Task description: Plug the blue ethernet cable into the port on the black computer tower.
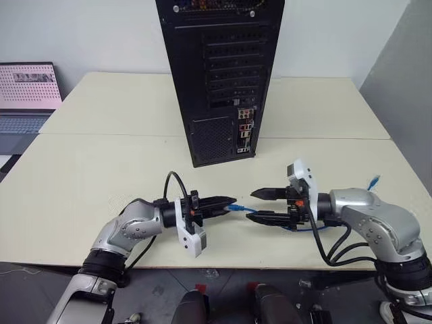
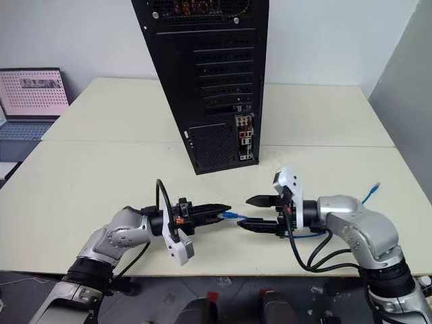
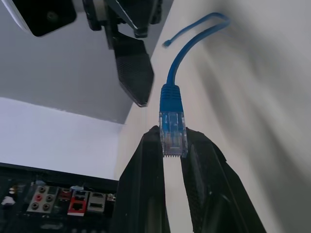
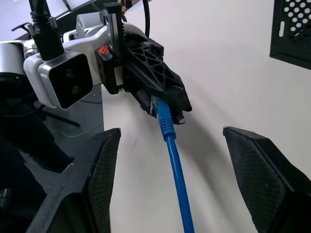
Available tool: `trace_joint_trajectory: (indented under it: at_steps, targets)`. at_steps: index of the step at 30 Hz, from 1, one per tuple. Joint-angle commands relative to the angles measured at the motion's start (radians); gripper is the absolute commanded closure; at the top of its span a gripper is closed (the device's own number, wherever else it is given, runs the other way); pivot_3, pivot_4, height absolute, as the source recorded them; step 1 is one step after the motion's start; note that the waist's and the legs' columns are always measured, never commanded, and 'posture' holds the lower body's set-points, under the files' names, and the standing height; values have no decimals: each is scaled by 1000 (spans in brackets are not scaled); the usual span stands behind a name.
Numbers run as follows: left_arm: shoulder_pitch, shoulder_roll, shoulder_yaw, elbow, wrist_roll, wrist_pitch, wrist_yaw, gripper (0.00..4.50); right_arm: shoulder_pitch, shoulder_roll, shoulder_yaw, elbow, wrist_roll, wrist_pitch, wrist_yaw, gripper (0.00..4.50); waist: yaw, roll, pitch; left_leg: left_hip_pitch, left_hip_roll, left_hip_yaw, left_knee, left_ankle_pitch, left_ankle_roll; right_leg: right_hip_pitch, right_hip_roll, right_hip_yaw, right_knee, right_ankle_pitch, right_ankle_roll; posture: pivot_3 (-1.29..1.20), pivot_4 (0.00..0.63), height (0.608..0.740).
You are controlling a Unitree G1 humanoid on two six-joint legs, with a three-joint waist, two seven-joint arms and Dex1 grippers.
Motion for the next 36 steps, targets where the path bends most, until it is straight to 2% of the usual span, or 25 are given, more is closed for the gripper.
trace_joint_trajectory:
  at_steps: [1, 6, 13, 23, 32, 34, 36]
  targets:
    - [-16, 3, 17, -8, 48, -2, 89, 4252, -19, 20, 4, -25, 24, 4, -22, 936, 0, 0, 0, 0, 0, 0, 0, 0, 0, 0, 0, -1, 0, 0, 0, 0, 150, 740]
    - [-18, 12, 10, -16, 83, 19, 152, 4252, -28, 47, 21, -10, 14, -1, -37, 936, -1, 0, 0, 0, 0, 0, 0, 0, 0, 0, 0, -4, 0, 0, 0, 0, 150, 740]
    - [-9, 27, -5, -40, 98, 37, 200, 4252, -41, 68, 39, 3, 2, -16, -57, 2278, -1, 0, 0, -1, 0, -2, 0, 0, 0, 0, -1, -7, 0, 0, 0, 0, 150, 740]
    - [5, 33, -25, -65, 99, 54, 222, 4252, -54, 84, 51, 21, -9, -30, -71, 4489, -1, 0, 0, -2, 0, -5, 0, 0, 0, 0, -2, -11, 1, 0, 0, 0, 150, 740]
    - [19, 42, -70, -69, 61, 65, 208, 4252, -65, 76, 62, 36, -16, -31, -61, 4500, -1, 0, 0, -2, 0, -6, 0, 0, 0, 0, -2, -12, 1, 0, 0, 0, 150, 740]
    - [24, 45, -77, -67, 30, 79, 200, 3504, -67, 70, 63, 39, -17, -32, -56, 4500, -1, 0, 0, -2, 0, -6, 0, 0, 0, 0, -2, -12, 1, 0, 0, 0, 150, 740]
    - [26, 52, -87, -62, 0, 97, 181, 3283, -68, 62, 62, 39, -19, -32, -53, 4500, 0, 0, 0, -2, 0, -6, 0, 0, 0, 0, -2, -13, 1, 0, 0, 0, 150, 740]
